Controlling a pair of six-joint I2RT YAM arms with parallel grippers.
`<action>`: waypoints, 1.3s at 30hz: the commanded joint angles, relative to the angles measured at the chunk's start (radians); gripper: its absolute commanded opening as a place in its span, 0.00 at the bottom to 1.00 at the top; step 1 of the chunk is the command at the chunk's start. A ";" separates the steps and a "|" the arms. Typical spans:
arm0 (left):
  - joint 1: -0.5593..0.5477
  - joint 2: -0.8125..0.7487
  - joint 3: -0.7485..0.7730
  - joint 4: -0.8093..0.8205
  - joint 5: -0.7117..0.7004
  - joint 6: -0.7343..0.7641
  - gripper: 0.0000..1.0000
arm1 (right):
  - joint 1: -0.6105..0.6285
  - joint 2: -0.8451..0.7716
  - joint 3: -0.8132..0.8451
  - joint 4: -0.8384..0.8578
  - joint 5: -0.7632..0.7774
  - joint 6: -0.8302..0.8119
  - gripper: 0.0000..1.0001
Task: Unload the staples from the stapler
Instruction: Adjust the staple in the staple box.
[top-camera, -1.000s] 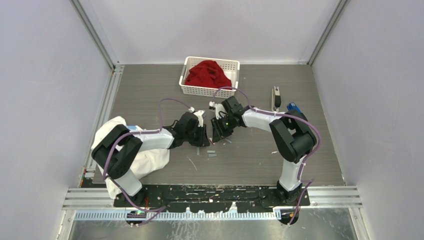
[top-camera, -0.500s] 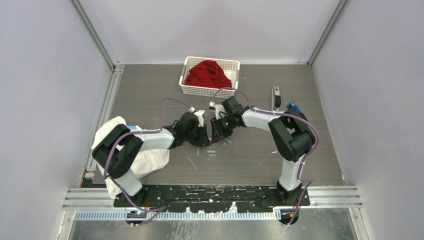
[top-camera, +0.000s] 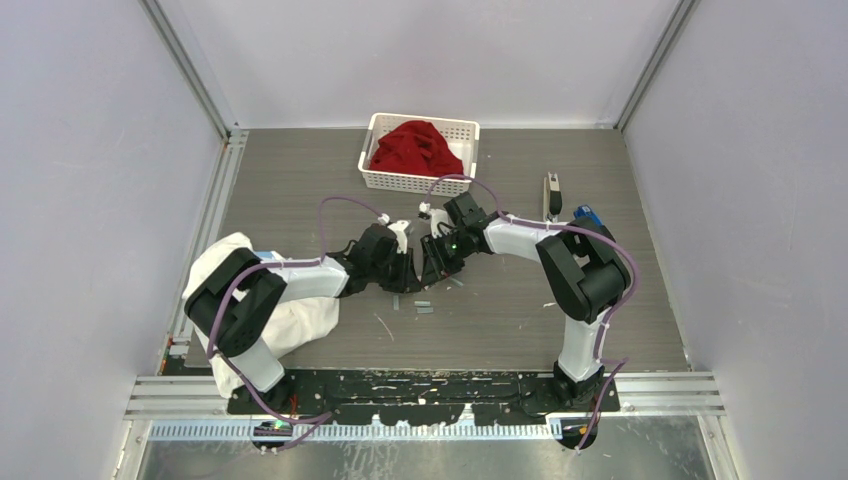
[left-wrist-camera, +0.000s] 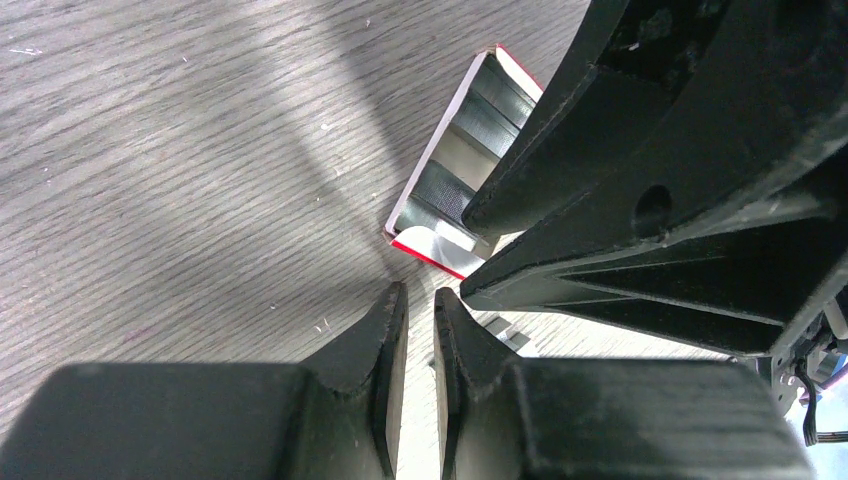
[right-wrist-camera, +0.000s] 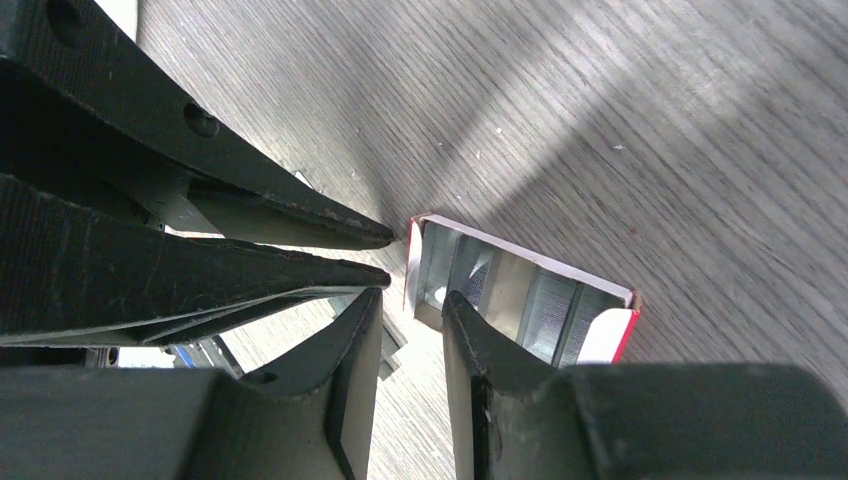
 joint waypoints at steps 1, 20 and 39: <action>-0.003 0.027 0.006 -0.031 -0.016 0.008 0.17 | -0.003 0.002 0.014 0.032 -0.028 0.012 0.34; -0.002 0.024 0.004 -0.032 -0.017 0.008 0.17 | -0.005 0.002 0.016 0.035 -0.044 0.013 0.35; -0.002 -0.010 -0.002 -0.059 -0.039 0.017 0.18 | -0.015 -0.102 0.034 -0.010 0.002 -0.050 0.36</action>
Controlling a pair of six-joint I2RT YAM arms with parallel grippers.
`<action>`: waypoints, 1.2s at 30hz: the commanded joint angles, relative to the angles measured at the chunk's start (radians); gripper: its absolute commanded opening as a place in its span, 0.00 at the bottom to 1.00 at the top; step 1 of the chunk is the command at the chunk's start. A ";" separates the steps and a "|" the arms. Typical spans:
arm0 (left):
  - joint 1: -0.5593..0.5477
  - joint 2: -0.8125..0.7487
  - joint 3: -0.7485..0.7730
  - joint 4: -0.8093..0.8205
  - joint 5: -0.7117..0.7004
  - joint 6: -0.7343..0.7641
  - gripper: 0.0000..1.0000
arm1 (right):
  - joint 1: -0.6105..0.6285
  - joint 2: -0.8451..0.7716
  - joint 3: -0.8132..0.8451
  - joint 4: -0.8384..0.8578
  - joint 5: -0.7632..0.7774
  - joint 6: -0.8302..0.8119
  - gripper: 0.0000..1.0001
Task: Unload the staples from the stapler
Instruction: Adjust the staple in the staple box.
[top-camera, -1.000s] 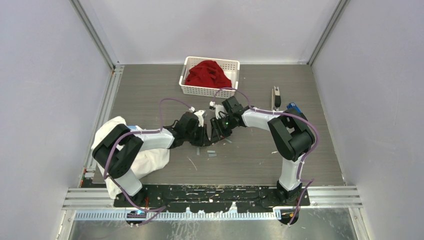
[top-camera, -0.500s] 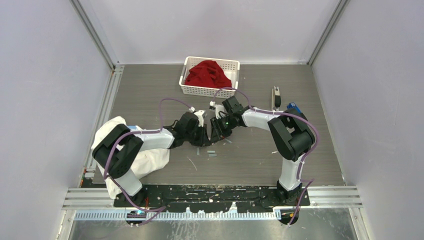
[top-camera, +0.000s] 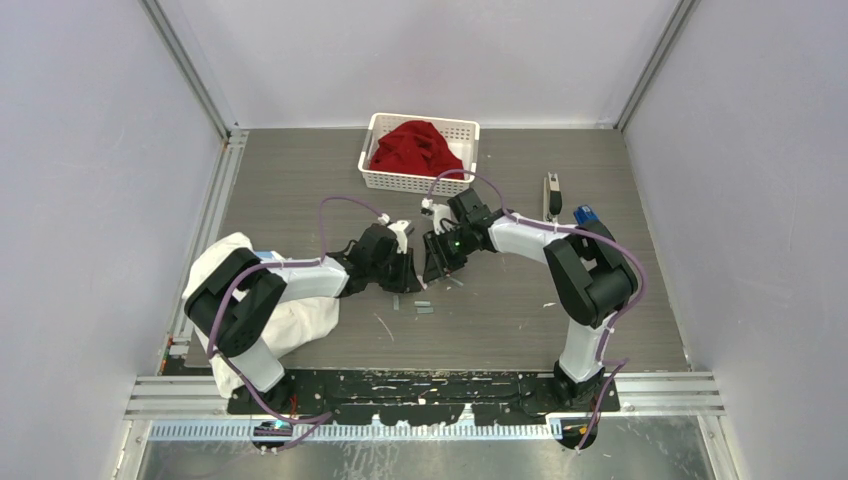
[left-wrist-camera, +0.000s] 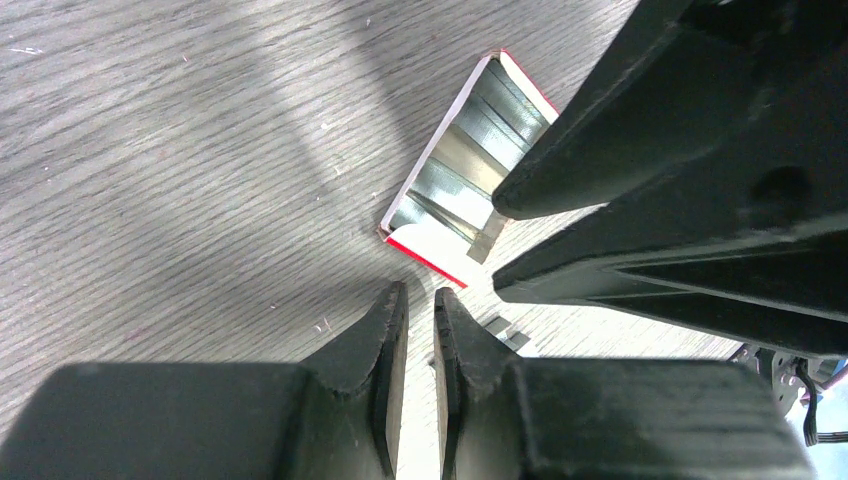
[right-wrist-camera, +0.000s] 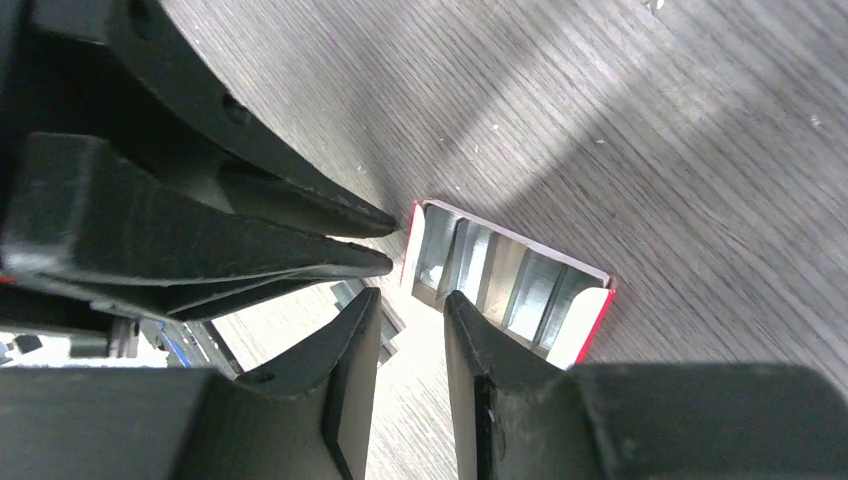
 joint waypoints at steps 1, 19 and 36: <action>-0.003 -0.009 -0.001 -0.057 -0.038 0.016 0.18 | -0.002 -0.071 0.033 0.009 -0.010 -0.018 0.36; -0.002 0.000 0.001 -0.052 -0.032 0.015 0.18 | -0.002 -0.030 0.036 0.017 0.034 -0.021 0.36; -0.003 0.000 -0.001 -0.049 -0.027 0.015 0.18 | -0.002 -0.001 0.035 0.013 0.032 -0.018 0.36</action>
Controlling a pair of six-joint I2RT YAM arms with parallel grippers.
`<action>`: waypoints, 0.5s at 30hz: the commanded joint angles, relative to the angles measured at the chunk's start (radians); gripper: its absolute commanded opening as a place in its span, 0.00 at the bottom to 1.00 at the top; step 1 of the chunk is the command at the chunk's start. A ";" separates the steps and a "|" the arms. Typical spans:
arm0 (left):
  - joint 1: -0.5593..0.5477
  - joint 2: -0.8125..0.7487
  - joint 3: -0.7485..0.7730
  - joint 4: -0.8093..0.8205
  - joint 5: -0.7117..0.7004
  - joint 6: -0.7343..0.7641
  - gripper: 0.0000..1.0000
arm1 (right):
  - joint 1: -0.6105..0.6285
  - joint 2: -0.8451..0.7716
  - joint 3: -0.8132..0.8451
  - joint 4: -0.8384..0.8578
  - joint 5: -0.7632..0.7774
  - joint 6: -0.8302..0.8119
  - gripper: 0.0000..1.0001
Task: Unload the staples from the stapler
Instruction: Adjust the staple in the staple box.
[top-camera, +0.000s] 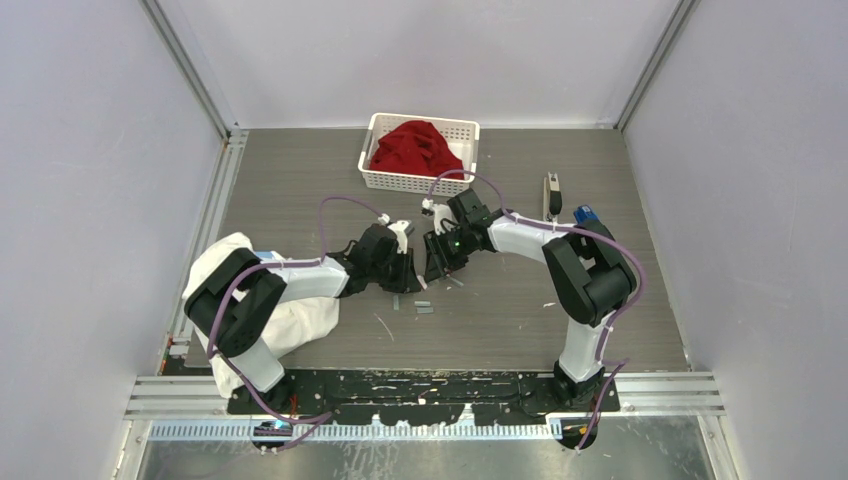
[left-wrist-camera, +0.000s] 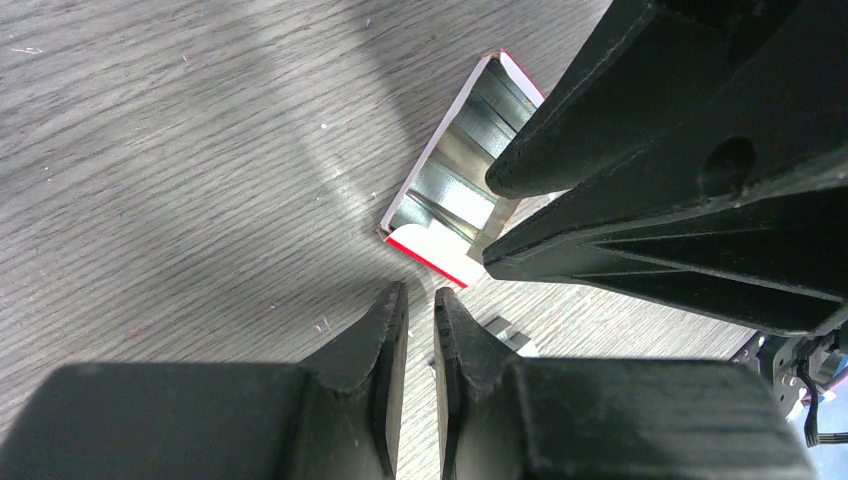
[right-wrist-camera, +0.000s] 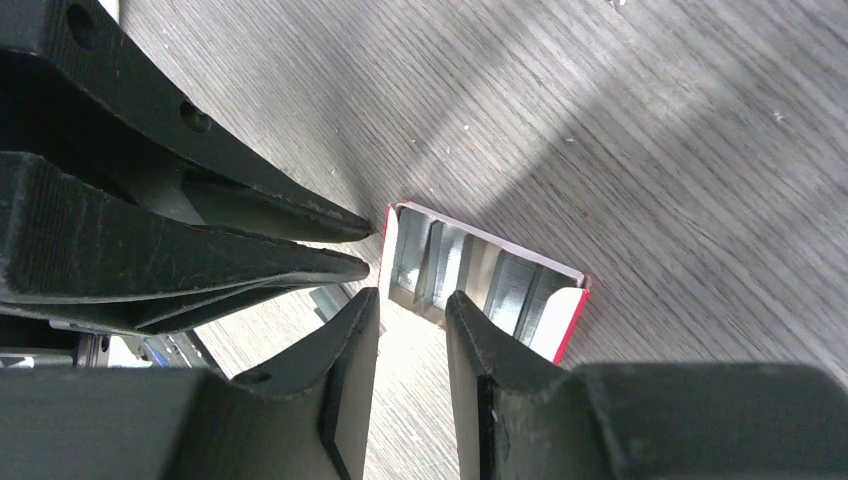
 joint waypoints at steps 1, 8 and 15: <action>-0.002 0.002 -0.001 -0.048 -0.024 0.015 0.17 | -0.003 0.001 0.034 0.016 -0.001 -0.015 0.37; -0.003 0.001 -0.002 -0.048 -0.024 0.015 0.18 | -0.002 0.006 0.033 0.015 -0.001 -0.014 0.37; -0.002 -0.001 -0.002 -0.048 -0.024 0.015 0.18 | -0.003 0.012 0.033 0.013 -0.003 -0.013 0.37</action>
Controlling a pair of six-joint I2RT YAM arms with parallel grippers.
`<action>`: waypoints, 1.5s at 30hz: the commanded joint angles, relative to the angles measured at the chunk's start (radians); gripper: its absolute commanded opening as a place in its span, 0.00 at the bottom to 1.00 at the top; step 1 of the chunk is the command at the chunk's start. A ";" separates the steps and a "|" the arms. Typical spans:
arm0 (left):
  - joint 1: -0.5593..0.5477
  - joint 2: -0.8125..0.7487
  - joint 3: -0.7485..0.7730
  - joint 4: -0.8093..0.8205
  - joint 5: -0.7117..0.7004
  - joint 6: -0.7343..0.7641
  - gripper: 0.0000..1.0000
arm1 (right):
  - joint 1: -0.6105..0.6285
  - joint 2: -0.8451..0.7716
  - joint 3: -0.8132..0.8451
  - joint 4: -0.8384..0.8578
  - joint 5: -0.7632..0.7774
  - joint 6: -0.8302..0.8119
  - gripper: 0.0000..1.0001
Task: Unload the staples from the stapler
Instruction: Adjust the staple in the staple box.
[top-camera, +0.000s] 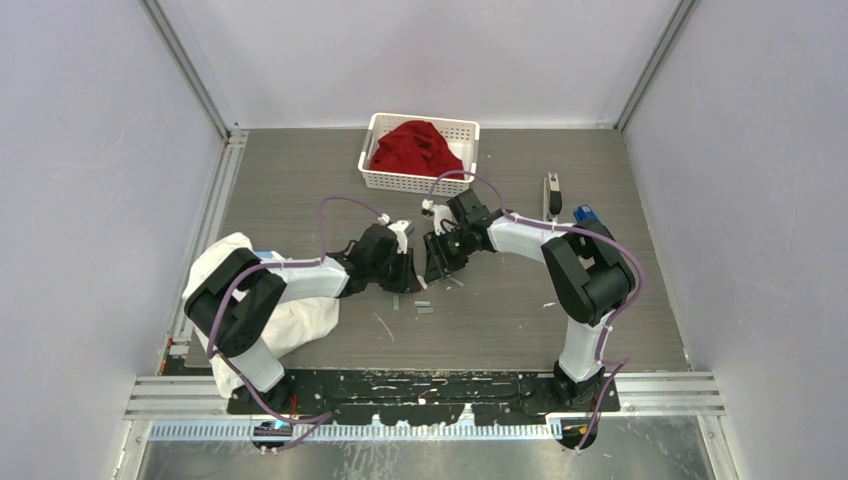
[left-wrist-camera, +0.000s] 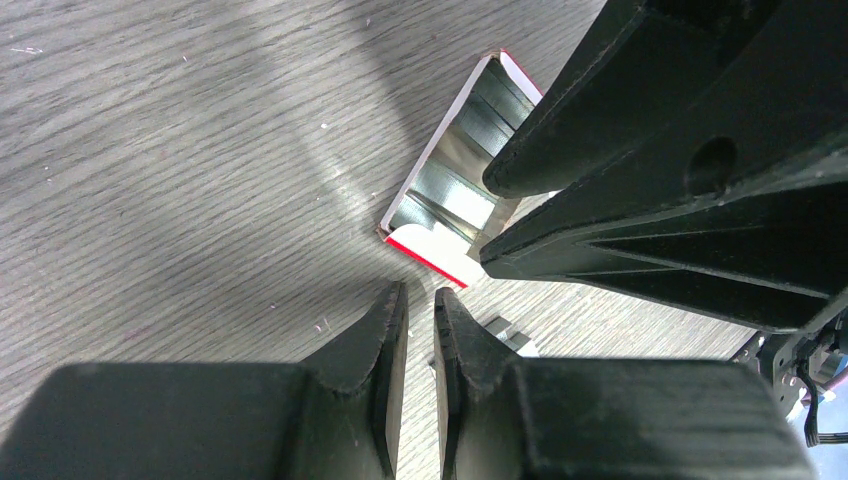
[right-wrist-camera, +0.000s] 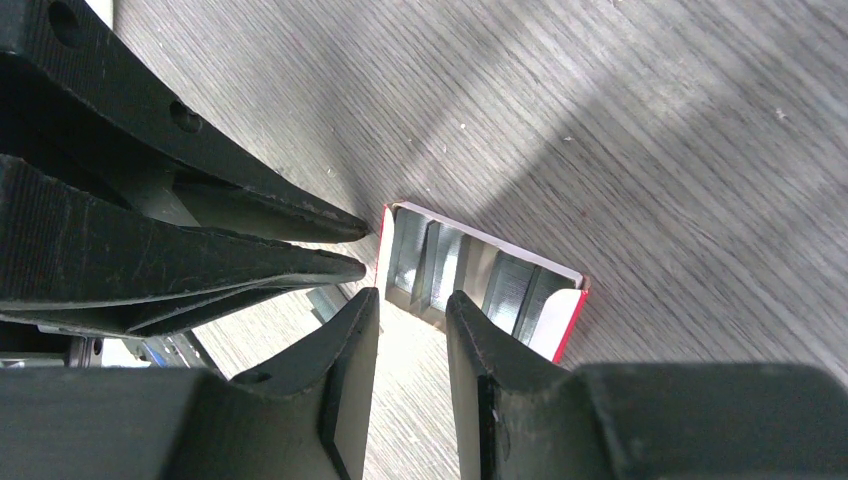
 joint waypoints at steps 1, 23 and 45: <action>-0.003 -0.001 -0.002 -0.048 -0.024 0.015 0.17 | -0.002 0.006 0.033 0.013 -0.004 -0.014 0.37; -0.003 0.003 0.002 -0.045 -0.020 0.012 0.17 | 0.008 0.016 0.031 0.019 -0.039 -0.003 0.37; -0.003 0.011 0.008 -0.042 -0.013 0.012 0.17 | 0.016 0.027 0.023 0.039 -0.065 0.016 0.37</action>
